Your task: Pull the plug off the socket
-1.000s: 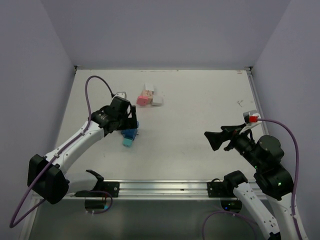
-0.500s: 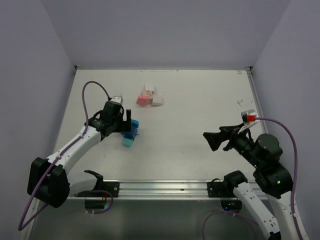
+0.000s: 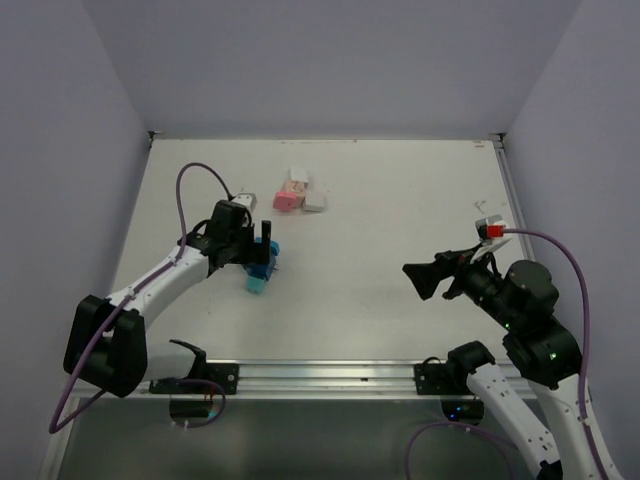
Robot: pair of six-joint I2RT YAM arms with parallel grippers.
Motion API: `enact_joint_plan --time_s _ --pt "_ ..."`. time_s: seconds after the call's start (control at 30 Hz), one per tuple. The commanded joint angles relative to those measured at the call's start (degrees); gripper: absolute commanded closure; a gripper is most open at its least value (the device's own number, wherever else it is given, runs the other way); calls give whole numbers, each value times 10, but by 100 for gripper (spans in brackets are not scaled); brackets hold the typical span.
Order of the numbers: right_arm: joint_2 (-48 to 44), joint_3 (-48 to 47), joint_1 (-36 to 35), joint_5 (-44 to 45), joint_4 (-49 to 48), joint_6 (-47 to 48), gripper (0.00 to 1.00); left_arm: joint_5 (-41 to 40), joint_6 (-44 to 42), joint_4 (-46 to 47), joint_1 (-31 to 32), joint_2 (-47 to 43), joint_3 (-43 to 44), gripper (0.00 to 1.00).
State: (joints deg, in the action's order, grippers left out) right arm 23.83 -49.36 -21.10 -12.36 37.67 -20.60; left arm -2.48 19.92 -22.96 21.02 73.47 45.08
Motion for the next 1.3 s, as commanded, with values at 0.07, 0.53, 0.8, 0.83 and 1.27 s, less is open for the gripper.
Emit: enact_joint_plan --time_s 0.07,0.53,0.8,0.83,1.27 --pt "17 -16 -3 -16 -14 -6 1 -26 -7 14 6 24 4 0" --pt "26 -17 -3 -20 -20 -12 1 -49 4 22 68 11 6 0" --pt "24 -15 -3 -16 -18 -15 1 -93 50 12 97 45 17 0" --pt "24 -15 -3 -17 -18 -15 1 -103 57 9 103 52 22 0" --pt "17 -3 -3 -13 -13 -15 1 -159 112 -21 140 82 60 6"
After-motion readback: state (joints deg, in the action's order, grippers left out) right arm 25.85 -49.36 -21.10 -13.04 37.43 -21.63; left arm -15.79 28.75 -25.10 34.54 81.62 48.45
